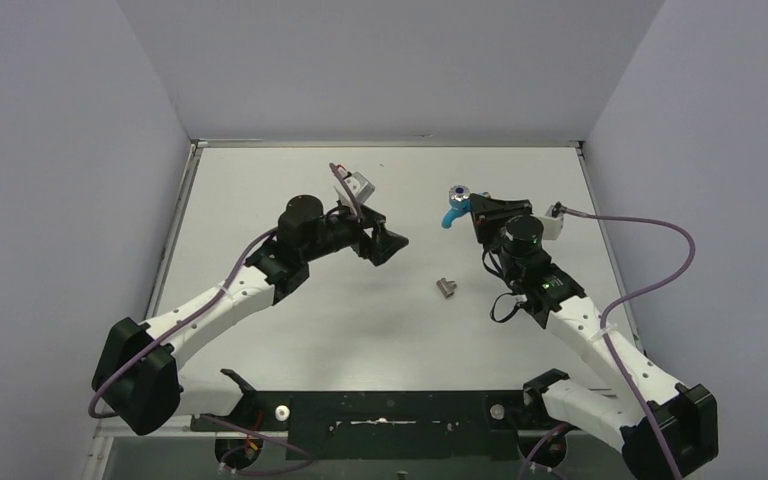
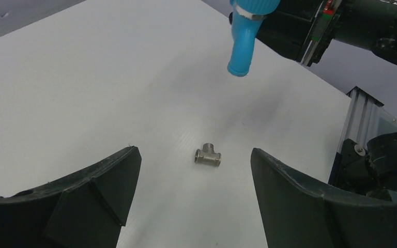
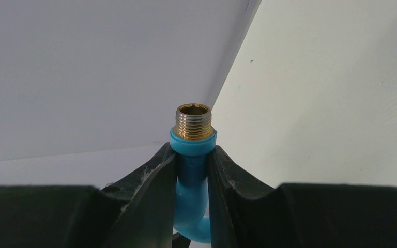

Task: Install the water faucets
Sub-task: Pick up the water faucet from the center of the board.

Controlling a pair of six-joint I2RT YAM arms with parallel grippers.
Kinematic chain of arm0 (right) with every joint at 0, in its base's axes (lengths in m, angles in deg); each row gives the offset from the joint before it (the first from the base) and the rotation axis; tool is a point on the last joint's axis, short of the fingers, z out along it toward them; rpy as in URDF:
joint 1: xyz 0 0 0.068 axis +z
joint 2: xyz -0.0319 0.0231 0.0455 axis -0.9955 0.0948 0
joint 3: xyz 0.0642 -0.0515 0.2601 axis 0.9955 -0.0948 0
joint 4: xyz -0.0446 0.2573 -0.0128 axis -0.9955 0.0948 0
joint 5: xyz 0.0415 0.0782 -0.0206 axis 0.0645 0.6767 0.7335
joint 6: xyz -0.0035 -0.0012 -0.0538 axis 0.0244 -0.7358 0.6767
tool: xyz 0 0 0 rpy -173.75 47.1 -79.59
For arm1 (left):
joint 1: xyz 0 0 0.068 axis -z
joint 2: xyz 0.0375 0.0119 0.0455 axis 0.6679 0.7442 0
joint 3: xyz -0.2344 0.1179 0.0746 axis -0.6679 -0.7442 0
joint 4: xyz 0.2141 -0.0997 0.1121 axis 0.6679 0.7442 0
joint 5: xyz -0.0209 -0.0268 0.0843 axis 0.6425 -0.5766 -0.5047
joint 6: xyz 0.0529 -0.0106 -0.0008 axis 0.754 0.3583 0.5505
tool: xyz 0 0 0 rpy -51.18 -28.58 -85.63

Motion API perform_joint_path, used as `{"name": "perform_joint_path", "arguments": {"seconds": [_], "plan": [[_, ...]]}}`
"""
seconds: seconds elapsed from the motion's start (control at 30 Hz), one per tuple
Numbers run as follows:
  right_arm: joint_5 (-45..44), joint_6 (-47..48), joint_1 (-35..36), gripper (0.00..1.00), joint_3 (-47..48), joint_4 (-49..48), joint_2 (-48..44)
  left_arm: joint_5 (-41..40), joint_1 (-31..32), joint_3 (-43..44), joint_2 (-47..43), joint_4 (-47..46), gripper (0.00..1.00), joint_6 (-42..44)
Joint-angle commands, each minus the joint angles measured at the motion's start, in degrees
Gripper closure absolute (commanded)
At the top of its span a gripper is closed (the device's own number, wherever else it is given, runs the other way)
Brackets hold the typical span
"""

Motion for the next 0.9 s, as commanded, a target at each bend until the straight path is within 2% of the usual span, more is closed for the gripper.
{"name": "perform_joint_path", "arguments": {"seconds": [0.0, 0.3, 0.7, 0.87], "plan": [[-4.37, -7.09, 3.85, 1.00, 1.31, -5.70, 0.89, 3.01, 1.25, 5.75, 1.38, -4.56, 0.22, 7.01], [-5.08, -8.33, 9.29, 1.00, 3.57, -5.67, 2.76, 5.51, 1.82, 8.82, 3.80, -3.66, 0.24, 10.41], [-4.17, -8.56, 12.55, 1.00, 5.35, -8.47, 5.62, 2.20, 3.74, 12.22, 7.32, -1.40, 0.25, 13.80], [-3.75, -8.06, 13.50, 1.00, 6.29, -8.98, 5.47, -3.64, 4.45, 14.10, 9.19, 0.45, 0.37, 16.29]]}}
